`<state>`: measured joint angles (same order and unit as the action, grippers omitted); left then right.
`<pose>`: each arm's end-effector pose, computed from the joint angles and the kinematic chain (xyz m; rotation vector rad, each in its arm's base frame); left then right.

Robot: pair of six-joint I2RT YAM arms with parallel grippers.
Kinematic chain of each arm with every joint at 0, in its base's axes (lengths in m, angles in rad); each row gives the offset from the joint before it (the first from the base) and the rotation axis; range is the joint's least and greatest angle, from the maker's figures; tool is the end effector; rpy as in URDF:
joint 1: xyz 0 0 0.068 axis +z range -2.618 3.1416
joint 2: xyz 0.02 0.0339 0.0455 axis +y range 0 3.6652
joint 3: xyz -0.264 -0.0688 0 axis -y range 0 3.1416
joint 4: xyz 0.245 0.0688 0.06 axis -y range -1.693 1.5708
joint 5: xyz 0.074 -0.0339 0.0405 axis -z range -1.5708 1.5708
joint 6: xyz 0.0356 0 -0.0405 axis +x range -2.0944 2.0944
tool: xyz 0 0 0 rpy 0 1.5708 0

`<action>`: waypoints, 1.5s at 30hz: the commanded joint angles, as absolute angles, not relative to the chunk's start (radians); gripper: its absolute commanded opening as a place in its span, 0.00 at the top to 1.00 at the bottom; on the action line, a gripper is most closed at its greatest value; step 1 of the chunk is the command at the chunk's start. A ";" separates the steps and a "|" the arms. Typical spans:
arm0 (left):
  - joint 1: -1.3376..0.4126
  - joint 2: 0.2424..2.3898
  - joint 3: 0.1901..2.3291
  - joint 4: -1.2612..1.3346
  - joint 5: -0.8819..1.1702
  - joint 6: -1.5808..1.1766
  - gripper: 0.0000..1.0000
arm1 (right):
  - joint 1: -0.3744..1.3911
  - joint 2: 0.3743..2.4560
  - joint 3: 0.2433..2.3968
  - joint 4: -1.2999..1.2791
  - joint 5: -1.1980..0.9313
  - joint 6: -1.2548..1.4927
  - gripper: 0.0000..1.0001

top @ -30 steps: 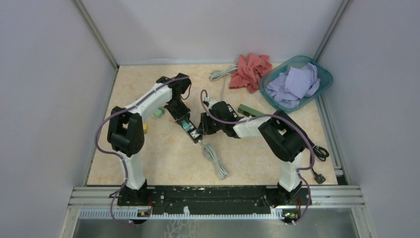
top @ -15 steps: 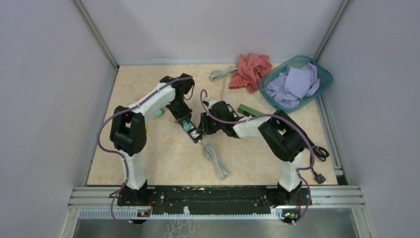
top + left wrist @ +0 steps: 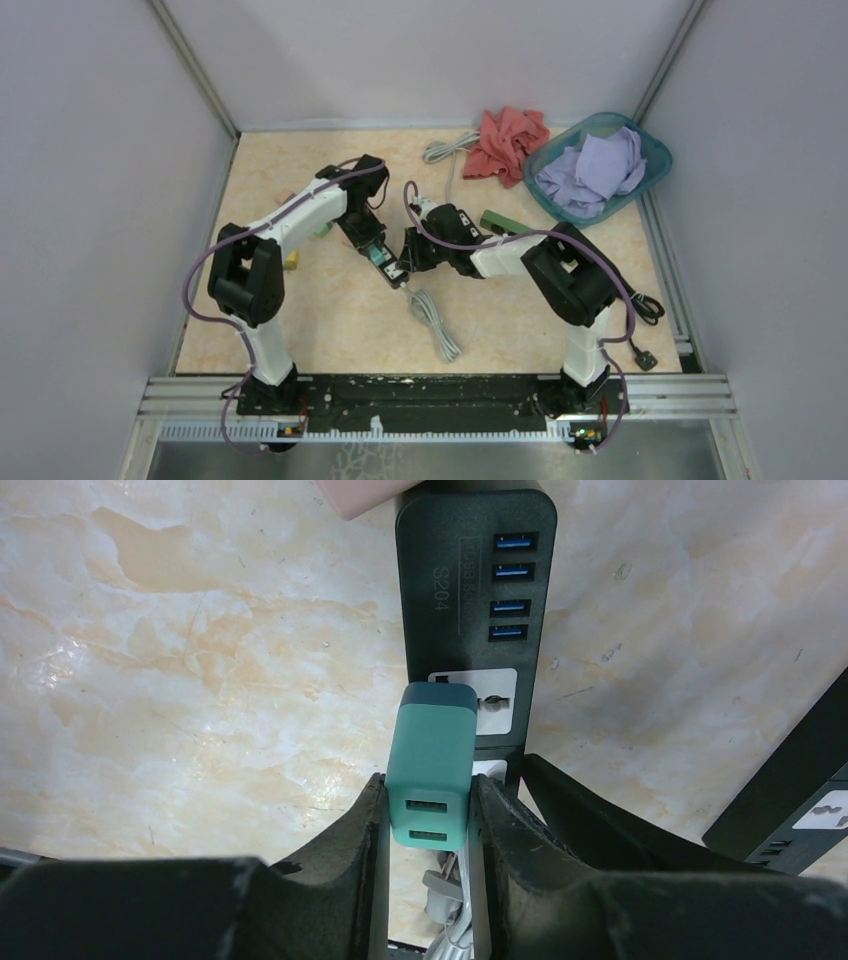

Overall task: Insert the plug
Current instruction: Insert the plug into the socket.

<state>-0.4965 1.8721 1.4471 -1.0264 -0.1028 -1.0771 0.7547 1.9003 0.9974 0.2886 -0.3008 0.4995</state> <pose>0.3177 -0.1680 0.2106 -0.8631 2.8571 -0.0179 0.2787 0.2766 0.1459 -0.4804 2.2988 0.9995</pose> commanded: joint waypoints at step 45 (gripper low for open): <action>-0.527 2.153 1.476 -1.074 -0.102 -1.091 0.99 | 0.779 1.908 0.999 0.298 -0.283 0.469 0.73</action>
<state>-0.5098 2.0048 1.5890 -1.1168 -0.1318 -1.0523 0.7555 1.9003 0.9970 0.2924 -0.3008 0.4965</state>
